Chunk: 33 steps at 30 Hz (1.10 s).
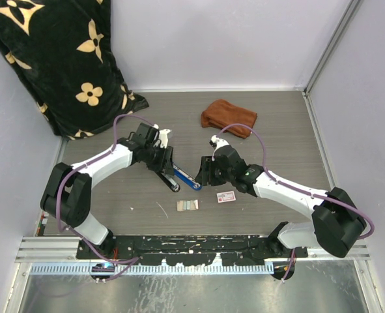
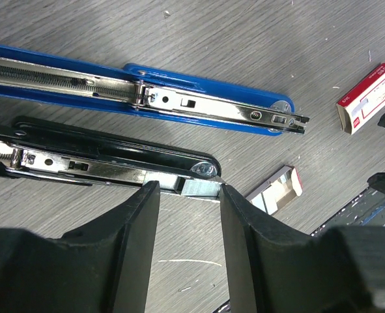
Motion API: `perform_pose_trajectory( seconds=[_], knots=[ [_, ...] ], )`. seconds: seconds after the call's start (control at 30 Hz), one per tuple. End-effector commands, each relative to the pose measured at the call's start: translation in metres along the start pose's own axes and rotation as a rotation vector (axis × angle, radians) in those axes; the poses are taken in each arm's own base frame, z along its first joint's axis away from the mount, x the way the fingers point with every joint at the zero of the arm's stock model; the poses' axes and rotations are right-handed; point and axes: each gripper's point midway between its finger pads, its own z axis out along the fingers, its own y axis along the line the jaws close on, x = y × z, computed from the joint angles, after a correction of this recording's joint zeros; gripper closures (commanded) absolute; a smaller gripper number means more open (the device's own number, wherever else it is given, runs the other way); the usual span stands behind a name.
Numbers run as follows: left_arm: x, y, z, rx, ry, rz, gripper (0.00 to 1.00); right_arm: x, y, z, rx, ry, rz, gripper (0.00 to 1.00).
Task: Load the staples into the stapler
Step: Adjust the staple in the stapler.
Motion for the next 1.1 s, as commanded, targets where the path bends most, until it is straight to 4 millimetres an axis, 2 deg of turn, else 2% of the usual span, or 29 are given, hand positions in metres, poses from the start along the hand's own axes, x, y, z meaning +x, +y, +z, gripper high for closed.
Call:
perform_pose_trajectory(
  seconds=[0.0,0.5,0.67,1.07],
  knots=[
    [-0.009,-0.008,0.002,0.039,-0.028,0.009,0.56,-0.014,0.007,-0.006,-0.026,-0.056,0.006,0.45],
    [-0.003,-0.010,0.021,0.056,0.021,-0.011,0.54,-0.012,0.004,-0.007,-0.022,-0.059,0.002,0.45],
    [0.005,0.000,0.023,-0.019,0.060,0.010,0.54,-0.010,0.001,-0.007,-0.016,-0.055,0.003,0.45],
    [0.021,0.006,0.024,-0.166,0.154,0.135,0.54,-0.007,-0.003,-0.006,-0.016,-0.050,0.008,0.45]
  ],
)
